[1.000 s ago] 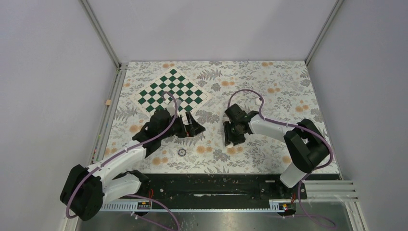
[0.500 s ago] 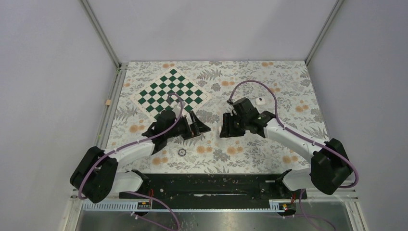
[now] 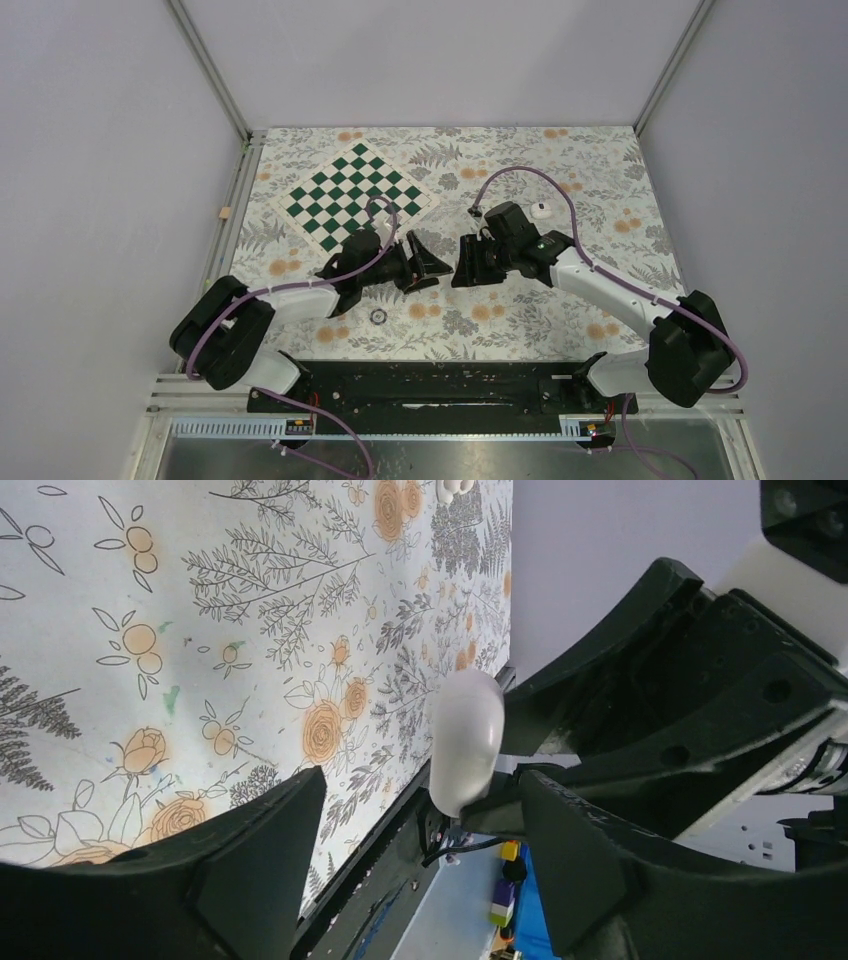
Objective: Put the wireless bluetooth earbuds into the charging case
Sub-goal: Pick up the charging case at the center of the board.
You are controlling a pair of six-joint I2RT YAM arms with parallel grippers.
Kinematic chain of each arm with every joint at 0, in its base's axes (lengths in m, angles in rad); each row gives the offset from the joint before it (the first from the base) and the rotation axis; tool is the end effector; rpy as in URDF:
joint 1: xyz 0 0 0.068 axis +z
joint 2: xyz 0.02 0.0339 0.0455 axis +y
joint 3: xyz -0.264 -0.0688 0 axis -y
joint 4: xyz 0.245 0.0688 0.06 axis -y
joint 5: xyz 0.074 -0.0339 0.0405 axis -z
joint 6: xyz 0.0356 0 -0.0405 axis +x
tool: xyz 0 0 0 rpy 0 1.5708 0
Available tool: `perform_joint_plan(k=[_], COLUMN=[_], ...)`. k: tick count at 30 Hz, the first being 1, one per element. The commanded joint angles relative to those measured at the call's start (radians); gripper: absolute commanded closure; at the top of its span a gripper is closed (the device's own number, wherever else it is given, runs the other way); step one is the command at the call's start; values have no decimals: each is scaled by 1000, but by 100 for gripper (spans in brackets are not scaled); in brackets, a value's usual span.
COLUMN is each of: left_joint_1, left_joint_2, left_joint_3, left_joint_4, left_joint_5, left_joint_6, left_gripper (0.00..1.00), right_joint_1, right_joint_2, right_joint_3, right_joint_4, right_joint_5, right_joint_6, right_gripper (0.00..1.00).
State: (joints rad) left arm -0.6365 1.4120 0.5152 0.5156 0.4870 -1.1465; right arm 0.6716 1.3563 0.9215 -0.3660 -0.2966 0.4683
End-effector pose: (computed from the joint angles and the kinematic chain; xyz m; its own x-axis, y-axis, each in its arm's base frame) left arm 0.2120 -0.1774 0.1810 -0.9202 -0.3213 -0.2235 0.0874 0.3878 -0.9176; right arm 0.2178 0.1864 0.2451 -0.8420 -0.1178 -0.5265 -0.4195 0.7567 0.5014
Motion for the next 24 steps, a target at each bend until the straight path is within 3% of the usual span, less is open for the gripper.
perform_joint_plan(k=[1, 11, 13, 16, 17, 19, 21, 24], left_joint_1=[-1, -36, -45, -45, -45, -46, -44, -26], left_joint_2=[36, 93, 94, 95, 94, 90, 86, 87], left_joint_3=[38, 85, 89, 88, 86, 86, 89, 100], left_joint_4=[131, 169, 168, 169, 171, 172, 160, 110], left_joint_5=[16, 36, 39, 42, 44, 52, 61, 96], left_joint_6=[-51, -64, -65, -72, -73, -78, -84, -118], left_gripper=[30, 40, 47, 69, 76, 88, 99, 100], right_joint_1=[11, 21, 21, 22, 21, 21, 21, 21], right_joint_2=[-46, -54, -55, -58, -60, -73, -97, -168], right_joint_3=[31, 30, 30, 30, 32, 35, 35, 23], right_joint_4=[29, 20, 20, 21, 18, 11, 1, -22], right_joint_5=[-33, -32, -29, -24, -19, 3, 31, 101], right_joint_6=[-12, -20, -19, -14, -12, -11, -29, -105], right_gripper=[66, 67, 67, 66, 64, 42, 32, 26])
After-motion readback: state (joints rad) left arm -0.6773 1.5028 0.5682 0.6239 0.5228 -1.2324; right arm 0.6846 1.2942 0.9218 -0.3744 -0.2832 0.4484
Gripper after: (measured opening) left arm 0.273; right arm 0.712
